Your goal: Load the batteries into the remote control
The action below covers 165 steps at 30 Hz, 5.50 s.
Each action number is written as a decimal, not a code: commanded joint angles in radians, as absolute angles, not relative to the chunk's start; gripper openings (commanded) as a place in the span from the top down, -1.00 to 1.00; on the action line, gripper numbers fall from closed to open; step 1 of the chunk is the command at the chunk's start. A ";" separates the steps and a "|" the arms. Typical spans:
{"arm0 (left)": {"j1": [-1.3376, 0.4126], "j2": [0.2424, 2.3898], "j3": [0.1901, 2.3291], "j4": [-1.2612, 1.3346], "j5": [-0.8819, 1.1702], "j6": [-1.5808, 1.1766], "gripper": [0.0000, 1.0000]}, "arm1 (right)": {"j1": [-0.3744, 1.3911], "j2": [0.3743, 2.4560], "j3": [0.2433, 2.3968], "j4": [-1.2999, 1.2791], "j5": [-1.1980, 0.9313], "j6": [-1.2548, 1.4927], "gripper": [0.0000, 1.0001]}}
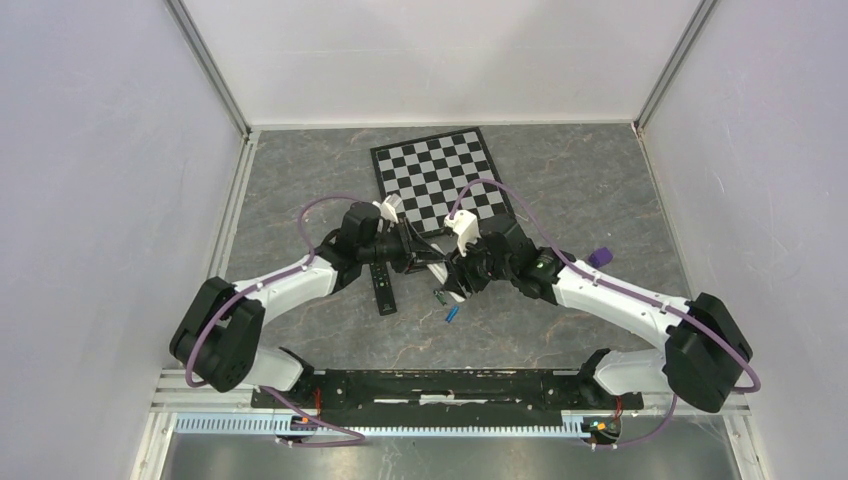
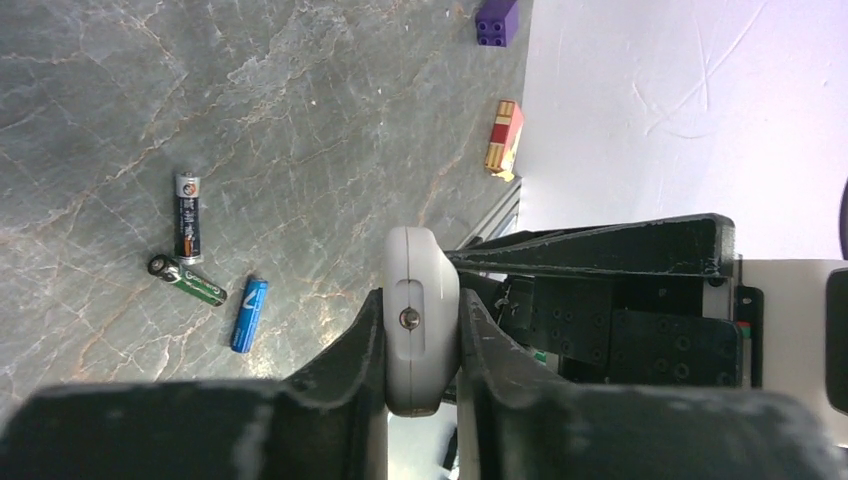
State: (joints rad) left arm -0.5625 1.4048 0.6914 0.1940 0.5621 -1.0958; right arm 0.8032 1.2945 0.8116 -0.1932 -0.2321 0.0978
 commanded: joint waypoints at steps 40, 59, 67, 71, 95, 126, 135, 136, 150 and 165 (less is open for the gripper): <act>-0.494 1.138 0.542 0.674 0.418 -1.097 0.96 | 0.741 1.042 0.627 0.317 -0.194 1.009 -0.26; -0.495 1.135 0.530 0.714 0.426 -1.116 0.96 | 0.744 1.036 0.621 0.341 -0.046 0.964 -0.03; -0.494 1.130 0.523 0.717 0.416 -1.124 0.96 | 0.752 1.030 0.612 0.306 -0.006 0.945 0.07; -0.494 1.129 0.519 0.716 0.398 -1.121 0.96 | 0.755 1.025 0.611 0.286 0.027 0.939 0.08; -0.494 1.134 0.513 0.705 0.401 -1.112 0.96 | 0.759 1.085 0.652 0.296 0.003 0.914 0.22; -0.497 1.140 0.483 0.864 0.549 -1.306 0.96 | 0.758 1.141 0.552 0.584 -0.155 1.070 0.31; -0.537 1.169 0.512 0.738 0.537 -1.210 0.96 | 0.758 1.176 0.514 0.816 -0.238 1.127 0.38; -0.540 1.172 0.511 0.724 0.528 -1.199 0.96 | 0.757 1.170 0.519 0.817 -0.233 1.114 0.38; -0.595 1.200 0.554 0.451 0.306 -0.983 0.96 | 0.736 1.145 0.529 0.822 -0.217 1.043 0.41; -0.607 1.294 0.592 0.448 0.285 -0.972 0.96 | 0.649 1.157 0.422 0.780 -0.186 1.024 0.41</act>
